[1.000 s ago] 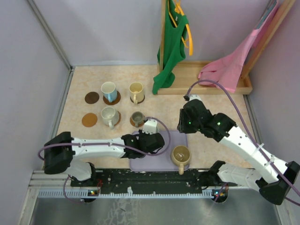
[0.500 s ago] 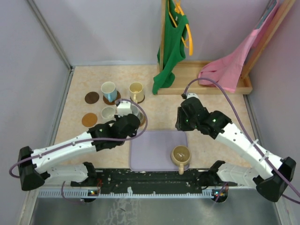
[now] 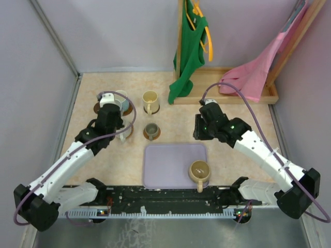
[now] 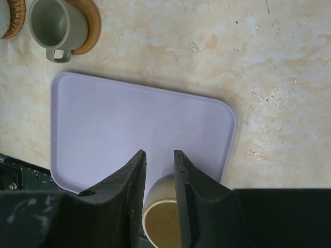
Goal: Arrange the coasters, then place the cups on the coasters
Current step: Place the cup on the coaster.
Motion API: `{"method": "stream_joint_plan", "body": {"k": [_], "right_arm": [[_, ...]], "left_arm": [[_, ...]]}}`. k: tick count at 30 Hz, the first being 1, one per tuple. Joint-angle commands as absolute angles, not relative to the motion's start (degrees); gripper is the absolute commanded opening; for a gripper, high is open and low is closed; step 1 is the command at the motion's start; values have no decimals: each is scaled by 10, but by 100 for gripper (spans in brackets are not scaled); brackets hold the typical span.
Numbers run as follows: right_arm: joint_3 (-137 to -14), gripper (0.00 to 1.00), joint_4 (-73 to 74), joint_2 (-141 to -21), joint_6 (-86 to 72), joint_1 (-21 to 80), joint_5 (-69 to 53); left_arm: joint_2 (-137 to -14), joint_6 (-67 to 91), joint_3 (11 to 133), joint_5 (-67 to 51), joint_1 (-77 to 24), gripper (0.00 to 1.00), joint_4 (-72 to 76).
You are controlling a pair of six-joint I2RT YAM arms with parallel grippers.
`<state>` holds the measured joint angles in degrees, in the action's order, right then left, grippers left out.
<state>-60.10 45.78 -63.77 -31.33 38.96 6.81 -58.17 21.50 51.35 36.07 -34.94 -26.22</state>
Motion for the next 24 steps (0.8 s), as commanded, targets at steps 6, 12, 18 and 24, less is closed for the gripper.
{"method": "stream_joint_plan", "body": {"k": [6, 12, 18, 24], "right_arm": [[-641, 29, 422, -654, -282, 357, 49], [-642, 29, 409, -667, -269, 336, 32], [-644, 29, 397, -683, -261, 317, 19], [-645, 29, 384, -703, -258, 305, 7]], "left_arm": [[-588, 103, 485, 229, -177, 0, -120], [-620, 79, 451, 174, -102, 0, -39], [-665, 74, 421, 111, -33, 0, 42], [-725, 69, 418, 111, -17, 0, 106]]}}
